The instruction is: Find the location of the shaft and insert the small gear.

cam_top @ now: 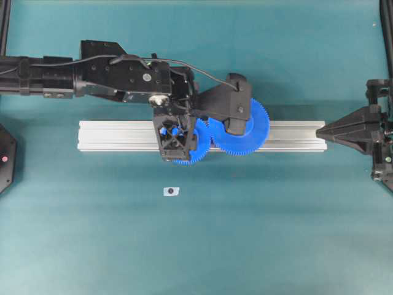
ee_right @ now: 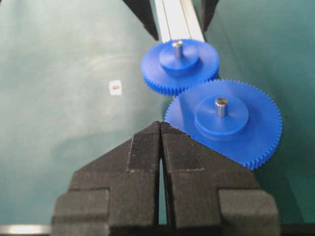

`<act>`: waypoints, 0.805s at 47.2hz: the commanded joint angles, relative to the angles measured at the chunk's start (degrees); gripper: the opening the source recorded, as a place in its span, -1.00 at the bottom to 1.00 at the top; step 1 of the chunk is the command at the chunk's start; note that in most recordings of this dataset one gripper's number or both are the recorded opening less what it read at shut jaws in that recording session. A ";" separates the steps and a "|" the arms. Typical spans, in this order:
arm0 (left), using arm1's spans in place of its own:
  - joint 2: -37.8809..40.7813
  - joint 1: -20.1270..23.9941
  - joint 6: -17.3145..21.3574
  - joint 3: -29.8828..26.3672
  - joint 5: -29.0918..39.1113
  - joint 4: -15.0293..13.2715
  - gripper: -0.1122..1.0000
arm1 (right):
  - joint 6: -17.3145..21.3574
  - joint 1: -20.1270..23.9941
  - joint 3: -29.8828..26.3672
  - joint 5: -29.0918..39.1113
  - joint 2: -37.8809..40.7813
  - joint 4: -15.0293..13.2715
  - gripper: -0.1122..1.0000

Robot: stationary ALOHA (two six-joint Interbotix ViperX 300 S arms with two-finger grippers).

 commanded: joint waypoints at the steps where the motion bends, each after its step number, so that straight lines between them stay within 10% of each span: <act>1: -2.64 -0.18 -0.09 -1.49 -0.09 0.18 0.54 | 0.53 -0.09 -0.70 -0.26 0.35 0.00 -0.84; 38: -4.22 -0.53 -0.79 -1.76 2.90 0.18 0.54 | 0.53 -0.09 -0.62 -0.26 0.35 0.00 -0.84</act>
